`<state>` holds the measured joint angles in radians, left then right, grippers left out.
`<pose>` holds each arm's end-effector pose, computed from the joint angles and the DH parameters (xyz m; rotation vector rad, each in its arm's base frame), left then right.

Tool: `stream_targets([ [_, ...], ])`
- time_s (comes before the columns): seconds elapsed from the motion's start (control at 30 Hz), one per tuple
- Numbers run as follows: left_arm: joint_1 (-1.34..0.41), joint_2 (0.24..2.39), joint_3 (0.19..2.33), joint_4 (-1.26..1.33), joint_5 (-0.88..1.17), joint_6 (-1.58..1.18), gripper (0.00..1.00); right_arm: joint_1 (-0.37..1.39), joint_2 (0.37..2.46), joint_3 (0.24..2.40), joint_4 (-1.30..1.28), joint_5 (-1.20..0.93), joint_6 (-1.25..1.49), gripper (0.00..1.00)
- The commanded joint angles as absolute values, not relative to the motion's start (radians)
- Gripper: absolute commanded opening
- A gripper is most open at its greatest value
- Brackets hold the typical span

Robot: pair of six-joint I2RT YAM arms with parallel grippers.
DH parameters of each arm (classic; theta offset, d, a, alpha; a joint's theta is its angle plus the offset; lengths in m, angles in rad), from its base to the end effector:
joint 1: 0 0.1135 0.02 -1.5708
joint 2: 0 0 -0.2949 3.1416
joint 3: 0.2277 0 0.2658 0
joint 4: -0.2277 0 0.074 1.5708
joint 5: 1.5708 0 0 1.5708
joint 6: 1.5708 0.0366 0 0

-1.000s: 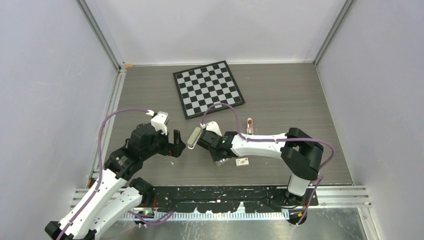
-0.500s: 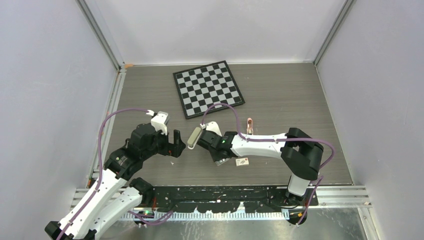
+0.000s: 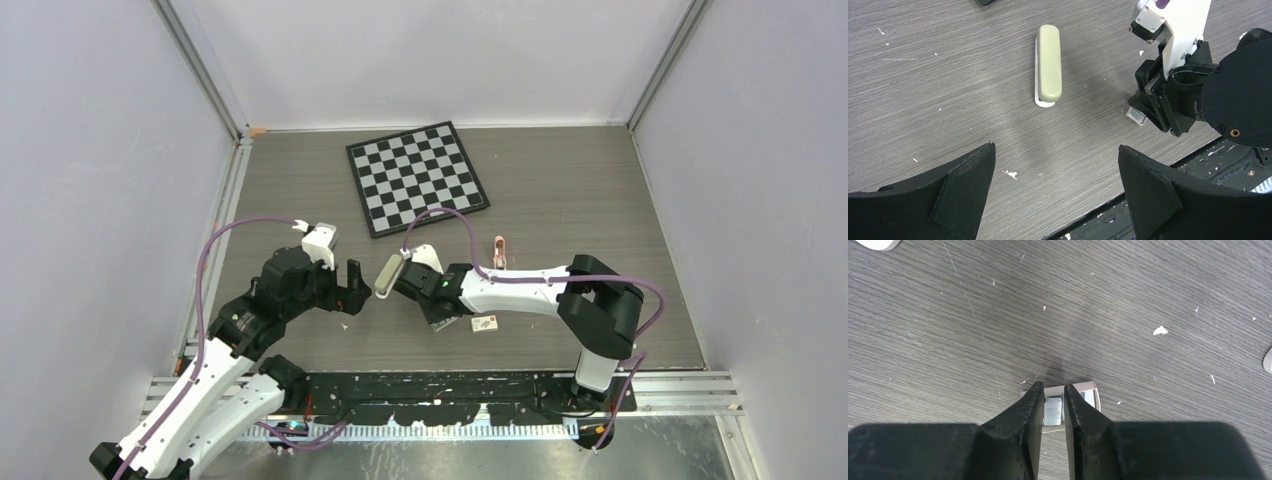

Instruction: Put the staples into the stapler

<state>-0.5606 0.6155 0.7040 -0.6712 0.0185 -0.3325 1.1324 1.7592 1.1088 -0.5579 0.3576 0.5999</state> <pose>0.1048 -0.0666 0.3056 0.2616 2.1869 -0.5307 0.1627 0.3169 0.1929 -0.6098 2.5679 0.0595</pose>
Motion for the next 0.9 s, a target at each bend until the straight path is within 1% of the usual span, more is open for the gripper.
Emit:
stream_targets([
  [0.0, -0.556, 0.607, 0.704, -0.655, 0.019, -0.321, 0.94, 1.137, 1.747, 1.132, -0.560, 0.378, 0.614, 0.26],
  [0.27, -0.556, 0.607, 0.704, -0.654, 0.016, -0.321, 0.94, 1.138, 1.717, 1.126, -0.558, 0.383, 0.615, 0.23],
  [0.63, -0.557, 0.611, 0.704, -0.654, 0.015, -0.320, 0.94, 1.139, 1.640, 1.117, -0.542, 0.383, 0.615, 0.23],
  [0.87, -0.557, 0.609, 0.706, -0.655, 0.014, -0.319, 0.94, 1.124, 1.593, 1.124, -0.578, 0.458, 0.585, 0.23],
])
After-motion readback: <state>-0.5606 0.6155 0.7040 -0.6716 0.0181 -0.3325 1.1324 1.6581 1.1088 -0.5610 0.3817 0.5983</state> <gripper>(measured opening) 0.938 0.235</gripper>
